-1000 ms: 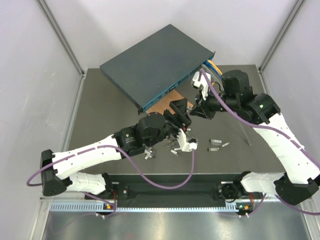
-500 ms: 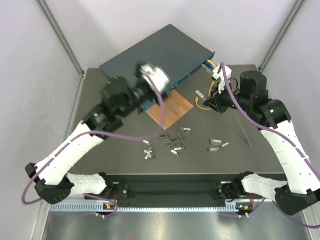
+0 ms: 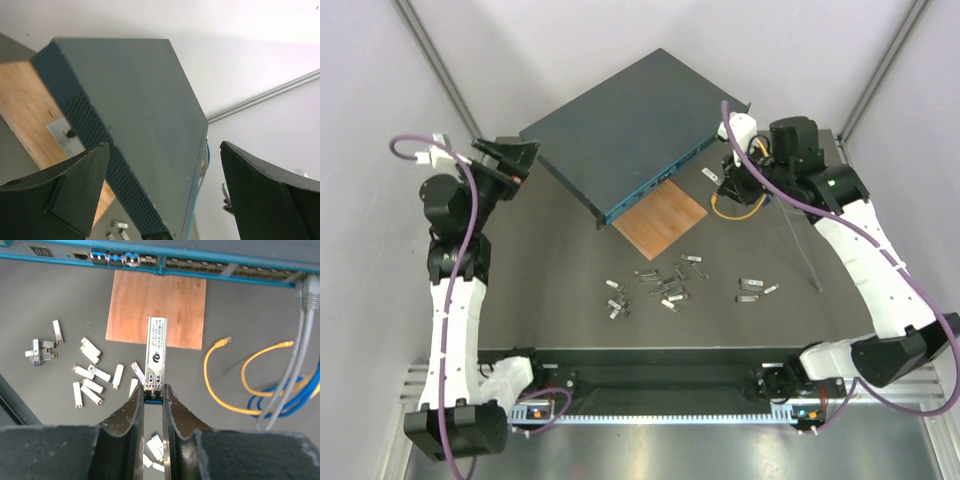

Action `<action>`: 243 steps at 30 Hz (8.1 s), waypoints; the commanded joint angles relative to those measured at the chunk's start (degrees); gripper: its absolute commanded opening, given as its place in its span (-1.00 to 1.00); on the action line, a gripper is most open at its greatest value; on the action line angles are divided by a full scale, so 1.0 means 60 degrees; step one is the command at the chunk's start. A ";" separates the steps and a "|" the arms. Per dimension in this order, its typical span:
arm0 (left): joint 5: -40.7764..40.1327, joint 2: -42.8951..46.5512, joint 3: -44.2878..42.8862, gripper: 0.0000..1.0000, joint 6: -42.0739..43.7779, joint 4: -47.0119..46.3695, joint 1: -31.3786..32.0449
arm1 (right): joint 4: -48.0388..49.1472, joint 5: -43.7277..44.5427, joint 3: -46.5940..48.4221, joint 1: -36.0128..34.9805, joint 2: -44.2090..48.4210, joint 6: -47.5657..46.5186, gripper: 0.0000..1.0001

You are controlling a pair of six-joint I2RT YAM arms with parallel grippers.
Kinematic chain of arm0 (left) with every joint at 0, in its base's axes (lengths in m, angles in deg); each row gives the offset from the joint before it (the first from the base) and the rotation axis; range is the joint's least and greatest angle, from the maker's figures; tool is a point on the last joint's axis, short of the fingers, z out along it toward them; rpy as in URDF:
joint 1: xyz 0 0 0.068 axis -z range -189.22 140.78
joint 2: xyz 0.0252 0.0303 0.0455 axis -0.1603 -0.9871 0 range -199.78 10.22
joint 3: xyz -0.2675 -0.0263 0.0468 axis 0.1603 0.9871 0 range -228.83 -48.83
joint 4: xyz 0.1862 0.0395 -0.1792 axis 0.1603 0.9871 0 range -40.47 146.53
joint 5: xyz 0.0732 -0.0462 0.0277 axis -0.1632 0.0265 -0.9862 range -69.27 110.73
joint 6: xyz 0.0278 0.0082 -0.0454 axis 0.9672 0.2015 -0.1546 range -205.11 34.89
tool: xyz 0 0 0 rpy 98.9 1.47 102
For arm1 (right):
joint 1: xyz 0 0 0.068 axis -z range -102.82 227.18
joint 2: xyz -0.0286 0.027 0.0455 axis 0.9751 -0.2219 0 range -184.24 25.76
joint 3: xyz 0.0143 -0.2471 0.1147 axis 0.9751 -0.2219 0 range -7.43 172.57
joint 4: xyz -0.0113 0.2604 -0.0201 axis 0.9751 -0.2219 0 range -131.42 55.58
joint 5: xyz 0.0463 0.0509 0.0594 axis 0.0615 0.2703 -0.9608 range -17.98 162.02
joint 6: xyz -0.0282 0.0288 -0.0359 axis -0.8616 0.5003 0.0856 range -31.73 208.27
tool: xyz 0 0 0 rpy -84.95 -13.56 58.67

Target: Insert the plug into the switch port

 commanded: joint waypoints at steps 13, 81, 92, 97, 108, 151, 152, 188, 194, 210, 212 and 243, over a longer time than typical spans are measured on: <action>0.2159 -0.0183 0.2753 0.89 -0.2524 -0.3241 -0.0604 | 0.0636 0.1234 0.0273 -0.1341 -0.0746 0.0031 -1.00; 0.2512 -0.1912 0.2769 -0.75 -0.2613 -0.4620 0.0744 | 0.1280 0.2656 0.1240 -0.2044 -0.1977 0.1877 -1.00; 0.2512 -0.1927 0.2784 -0.77 -0.2613 -0.4650 0.0744 | 0.1354 0.2832 0.1415 -0.2044 -0.1963 0.1877 -1.00; 0.2512 -0.1956 0.2769 -0.77 -0.2598 -0.4679 0.0744 | 0.1383 0.2875 0.1504 -0.2044 -0.2065 0.1891 -1.00; 0.2526 -0.2029 0.2710 -0.79 -0.2598 -0.4723 0.0744 | 0.1339 0.2553 0.1431 -0.2044 -0.2197 0.1892 -1.00; 0.2526 -0.2088 0.2739 -0.81 -0.2554 -0.4752 0.0744 | 0.3081 0.2480 0.0596 -0.2044 -0.1362 0.1525 -1.00; 0.2541 -0.2088 0.2739 -0.81 -0.2554 -0.4752 0.0744 | 0.3169 0.2480 0.0509 -0.2044 -0.1377 0.1511 -1.00; 0.2599 -0.2381 0.2593 -0.83 -0.2569 -0.4840 0.0758 | 0.4883 0.2011 0.0845 -0.1971 -0.2226 0.1247 -0.75; 0.2629 -0.2439 0.2490 -0.83 -0.2525 -0.4811 0.0758 | 0.4665 0.1792 0.0801 -0.1883 -0.2110 0.0882 -0.28; 0.2658 -0.2439 0.2315 -0.83 -0.2466 -0.4708 0.0744 | 0.2073 0.1279 0.0258 -0.1313 -0.0864 0.0338 -0.05; 0.2643 -0.2425 0.2329 -0.82 -0.2437 -0.4708 0.0773 | 0.1853 0.1293 0.0507 -0.1210 -0.1083 0.0470 -0.10; 0.2687 -0.2439 0.2359 -0.85 -0.2378 -0.4694 0.0773 | 0.2422 0.1586 0.2280 -0.1195 -0.3017 0.1583 -0.59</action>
